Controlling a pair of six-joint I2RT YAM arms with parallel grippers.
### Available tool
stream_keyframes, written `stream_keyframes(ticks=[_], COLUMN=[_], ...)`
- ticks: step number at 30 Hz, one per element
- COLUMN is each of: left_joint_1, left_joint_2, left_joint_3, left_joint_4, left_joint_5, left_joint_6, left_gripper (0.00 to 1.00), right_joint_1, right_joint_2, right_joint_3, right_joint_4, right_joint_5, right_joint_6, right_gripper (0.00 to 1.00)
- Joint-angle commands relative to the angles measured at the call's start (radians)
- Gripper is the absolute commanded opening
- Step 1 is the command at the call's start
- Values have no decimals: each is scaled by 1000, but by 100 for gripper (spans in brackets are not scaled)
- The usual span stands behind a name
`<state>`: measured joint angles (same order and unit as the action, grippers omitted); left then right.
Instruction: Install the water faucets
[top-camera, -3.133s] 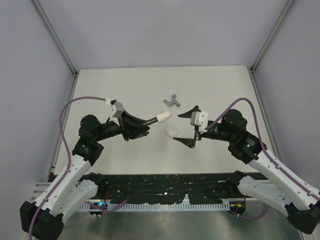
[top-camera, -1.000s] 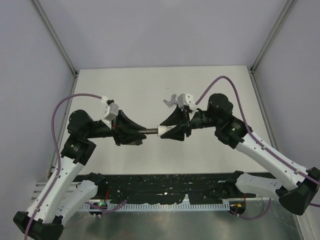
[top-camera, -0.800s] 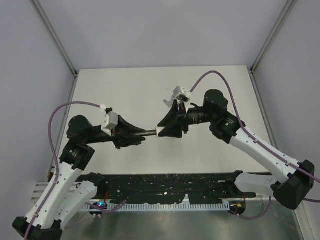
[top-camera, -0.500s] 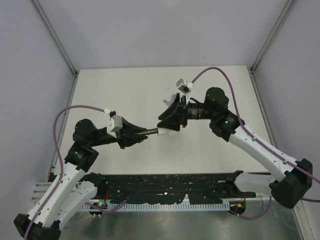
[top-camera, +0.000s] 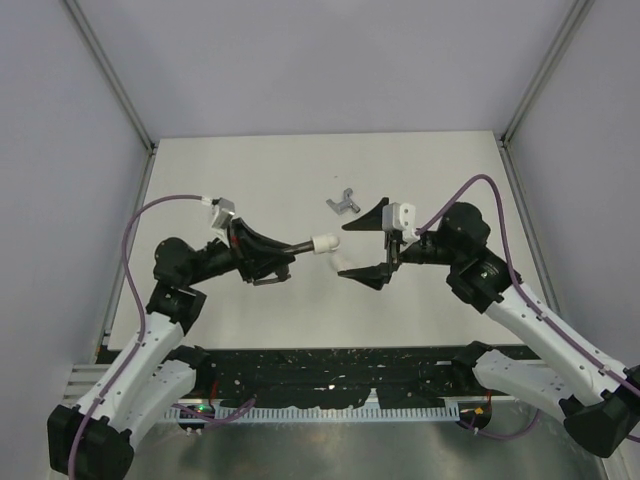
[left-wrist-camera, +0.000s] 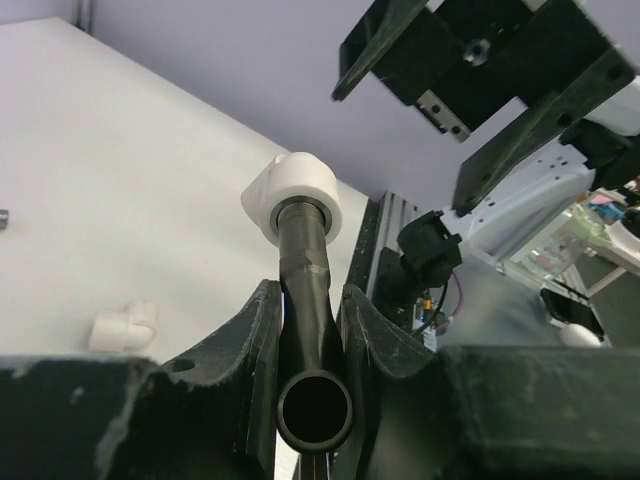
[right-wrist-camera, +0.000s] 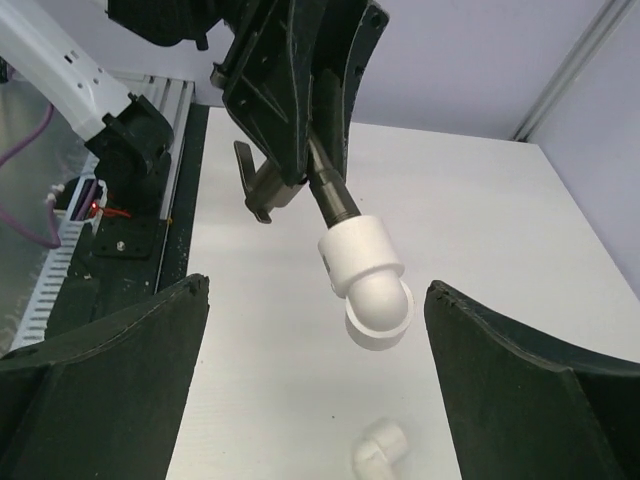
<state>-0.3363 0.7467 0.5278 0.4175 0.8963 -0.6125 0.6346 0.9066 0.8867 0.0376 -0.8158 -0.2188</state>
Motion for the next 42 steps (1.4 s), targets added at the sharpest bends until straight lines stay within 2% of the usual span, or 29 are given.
stream_keyframes(ticks=[1,9,17,23,30,34,37,40,41,42], left_joint_1=[6,6,6,6,6,6,5,2,0,-3], left_joint_2=[31,97,146,157,174,172,168,151,140,128], left_joint_3=[37,61,89,100,112,120,127,129,135,143], left_joint_4=[286,368,478,478,468,455,428,394,354,302], left_joint_5=[90,142,165,176,187,191,193,193,196,196], left_joint_6=[-242,-352,-454,-460,-451,-441,-418,-368,-336,-279], left_gripper=[0,0,0,0,0,0,0,0,0,0], right_joint_1=[5,28,65,76,79,79,79,79,79,77], right_joint_2=[31,77,133,155,147,146,147,158,161,164], right_joint_3=[18,14,37,40,44,49,58,75,81,84], right_joint_4=[-15,85,102,159,160,160,162,148,148,148], right_joint_5=[-68,-63,-52,-59,-39,-39,-40,-37,-28,-26], right_joint_6=[-155,-119,-125,-80,-67,-51,-15,44,64,94], right_gripper=[92,91,82,74,71,66,56,34,29,20])
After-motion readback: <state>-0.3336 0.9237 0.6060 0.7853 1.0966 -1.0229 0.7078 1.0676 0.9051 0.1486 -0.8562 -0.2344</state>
